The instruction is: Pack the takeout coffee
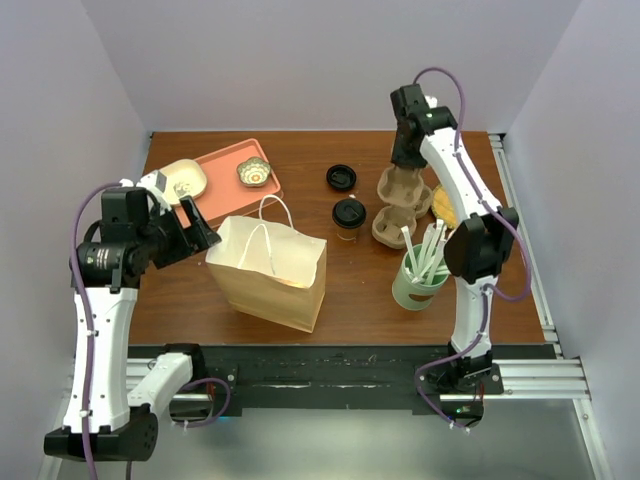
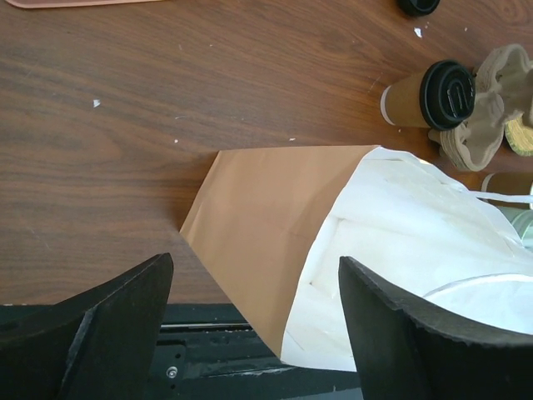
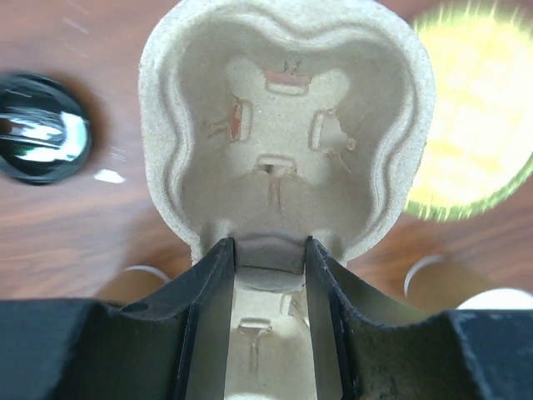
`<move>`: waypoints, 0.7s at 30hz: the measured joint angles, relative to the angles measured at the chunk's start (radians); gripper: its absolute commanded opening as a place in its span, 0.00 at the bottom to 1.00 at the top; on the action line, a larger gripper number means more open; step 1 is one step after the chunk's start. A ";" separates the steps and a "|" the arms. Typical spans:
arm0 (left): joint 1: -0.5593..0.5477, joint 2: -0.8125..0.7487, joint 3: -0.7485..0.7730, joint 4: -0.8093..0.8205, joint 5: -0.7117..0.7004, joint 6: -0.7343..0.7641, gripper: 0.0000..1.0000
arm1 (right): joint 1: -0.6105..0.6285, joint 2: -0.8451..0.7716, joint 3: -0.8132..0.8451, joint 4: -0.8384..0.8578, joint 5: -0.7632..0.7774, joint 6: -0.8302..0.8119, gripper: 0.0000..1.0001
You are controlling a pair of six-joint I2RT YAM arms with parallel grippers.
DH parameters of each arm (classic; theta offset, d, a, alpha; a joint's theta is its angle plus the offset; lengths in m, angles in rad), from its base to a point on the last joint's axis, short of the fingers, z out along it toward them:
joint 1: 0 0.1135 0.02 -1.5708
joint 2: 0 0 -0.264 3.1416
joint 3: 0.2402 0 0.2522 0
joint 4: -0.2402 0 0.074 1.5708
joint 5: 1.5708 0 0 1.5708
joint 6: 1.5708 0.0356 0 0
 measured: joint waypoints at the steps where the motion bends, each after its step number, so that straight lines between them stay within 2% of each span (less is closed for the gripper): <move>1: -0.001 0.006 0.003 0.002 0.008 0.004 0.83 | 0.005 -0.013 0.035 0.003 -0.009 -0.027 0.30; 5: -0.005 0.031 0.036 0.011 0.031 0.010 0.79 | 0.048 -0.106 0.092 0.046 -0.077 -0.113 0.30; 10: -0.031 0.084 0.156 0.023 0.056 0.021 0.78 | 0.156 -0.311 0.071 0.156 -0.259 -0.218 0.31; 16: -0.038 0.121 0.278 0.102 0.173 0.025 0.75 | 0.355 -0.628 -0.162 0.377 -0.497 -0.309 0.33; 21: -0.039 0.116 0.250 0.218 0.334 -0.009 0.73 | 0.385 -0.785 -0.336 0.542 -0.692 -0.278 0.33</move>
